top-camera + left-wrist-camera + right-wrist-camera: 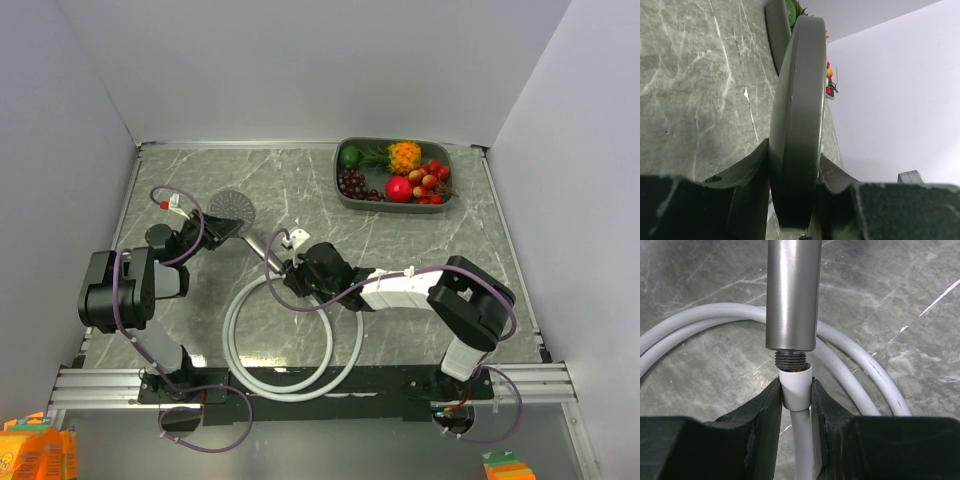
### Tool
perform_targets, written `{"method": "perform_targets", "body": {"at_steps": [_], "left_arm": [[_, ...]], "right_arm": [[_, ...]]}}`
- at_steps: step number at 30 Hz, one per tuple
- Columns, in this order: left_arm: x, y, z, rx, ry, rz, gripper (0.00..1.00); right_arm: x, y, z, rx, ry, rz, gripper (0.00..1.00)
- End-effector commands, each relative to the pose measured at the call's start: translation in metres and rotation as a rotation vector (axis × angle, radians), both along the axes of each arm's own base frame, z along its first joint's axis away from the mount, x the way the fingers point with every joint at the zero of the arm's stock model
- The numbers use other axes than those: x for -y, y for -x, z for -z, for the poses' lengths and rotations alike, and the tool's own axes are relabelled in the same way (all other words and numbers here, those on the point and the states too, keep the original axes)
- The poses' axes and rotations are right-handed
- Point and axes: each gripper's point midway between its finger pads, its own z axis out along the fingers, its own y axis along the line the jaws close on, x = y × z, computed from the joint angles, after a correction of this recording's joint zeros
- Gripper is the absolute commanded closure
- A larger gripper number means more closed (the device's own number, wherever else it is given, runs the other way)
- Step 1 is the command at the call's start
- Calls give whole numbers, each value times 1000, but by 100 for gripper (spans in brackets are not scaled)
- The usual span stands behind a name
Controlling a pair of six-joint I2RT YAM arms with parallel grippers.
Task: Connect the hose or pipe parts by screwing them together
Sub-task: Install the bathroom fixture on the pipeline.
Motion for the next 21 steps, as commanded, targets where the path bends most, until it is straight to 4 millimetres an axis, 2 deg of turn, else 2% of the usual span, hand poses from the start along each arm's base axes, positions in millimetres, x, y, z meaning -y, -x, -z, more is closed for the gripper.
{"method": "perform_targets", "body": {"at_steps": [1, 9, 16, 21], "left_arm": [[7, 4, -20, 110, -22, 36, 99], [20, 7, -18, 108, -39, 66, 99], [22, 8, -13, 99, -43, 68, 99], [21, 7, -13, 103, -49, 63, 99]], "right_arm": [[-15, -12, -20, 37, -84, 1, 75], [-16, -23, -23, 50, -90, 3, 76], [-19, -28, -48, 85, -146, 5, 76], [-20, -22, -60, 91, -189, -11, 77]]}}
